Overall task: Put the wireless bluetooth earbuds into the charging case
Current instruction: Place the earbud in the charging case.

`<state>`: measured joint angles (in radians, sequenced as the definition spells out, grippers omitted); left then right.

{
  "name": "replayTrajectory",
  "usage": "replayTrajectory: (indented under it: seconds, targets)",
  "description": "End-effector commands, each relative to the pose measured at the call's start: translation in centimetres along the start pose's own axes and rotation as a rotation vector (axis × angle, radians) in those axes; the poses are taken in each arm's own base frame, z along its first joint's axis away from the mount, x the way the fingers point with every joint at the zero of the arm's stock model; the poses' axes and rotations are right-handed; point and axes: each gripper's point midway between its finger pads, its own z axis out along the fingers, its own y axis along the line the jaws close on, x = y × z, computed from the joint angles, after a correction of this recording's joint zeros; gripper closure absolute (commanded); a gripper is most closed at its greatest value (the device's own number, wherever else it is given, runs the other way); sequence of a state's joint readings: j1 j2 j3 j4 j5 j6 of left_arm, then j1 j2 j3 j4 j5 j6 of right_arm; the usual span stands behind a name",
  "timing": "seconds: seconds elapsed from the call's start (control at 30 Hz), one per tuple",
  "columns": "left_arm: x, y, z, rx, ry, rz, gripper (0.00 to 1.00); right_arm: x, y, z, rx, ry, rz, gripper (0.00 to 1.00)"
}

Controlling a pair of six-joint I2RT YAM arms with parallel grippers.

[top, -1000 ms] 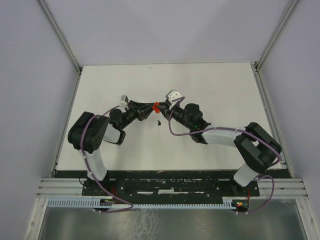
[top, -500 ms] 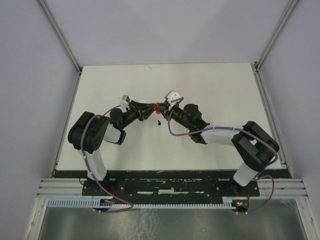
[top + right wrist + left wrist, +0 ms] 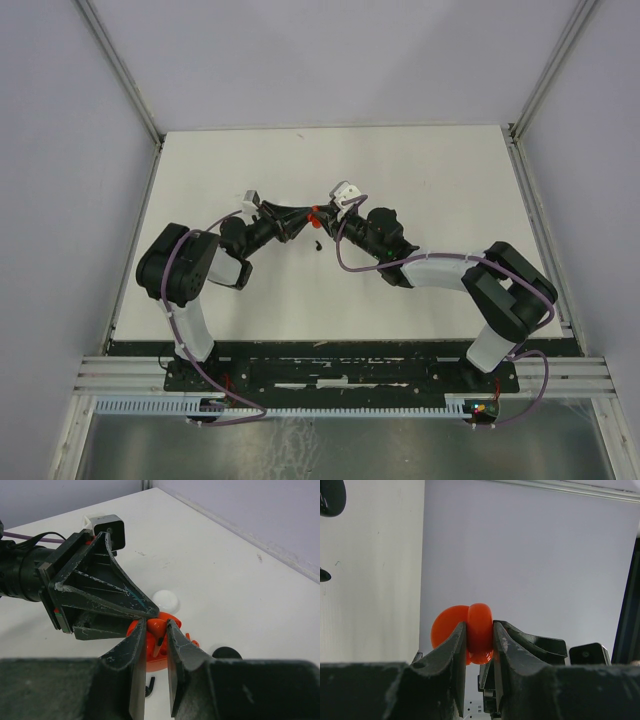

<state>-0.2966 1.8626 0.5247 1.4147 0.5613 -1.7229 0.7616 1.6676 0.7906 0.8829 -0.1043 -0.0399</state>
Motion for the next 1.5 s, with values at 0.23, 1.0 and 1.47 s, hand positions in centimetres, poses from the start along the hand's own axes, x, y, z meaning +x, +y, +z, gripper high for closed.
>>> replayTrajectory:
  seconds: [0.23, 1.0, 1.47]
  targets:
    - [0.8, -3.0, 0.1, 0.090, 0.037, 0.021, 0.97, -1.6, -0.2, 0.4, 0.006, -0.064, -0.021, 0.99]
    - [0.3, -3.8, 0.7, 0.111, 0.018, 0.018, 0.97, -1.0, 0.5, 0.2, -0.027, -0.049, 0.011, 0.86]
    - [-0.5, -3.2, 1.3, 0.090, -0.002, 0.027, 0.97, -3.3, -0.4, -0.8, 0.024, -0.093, 0.021, 0.59]
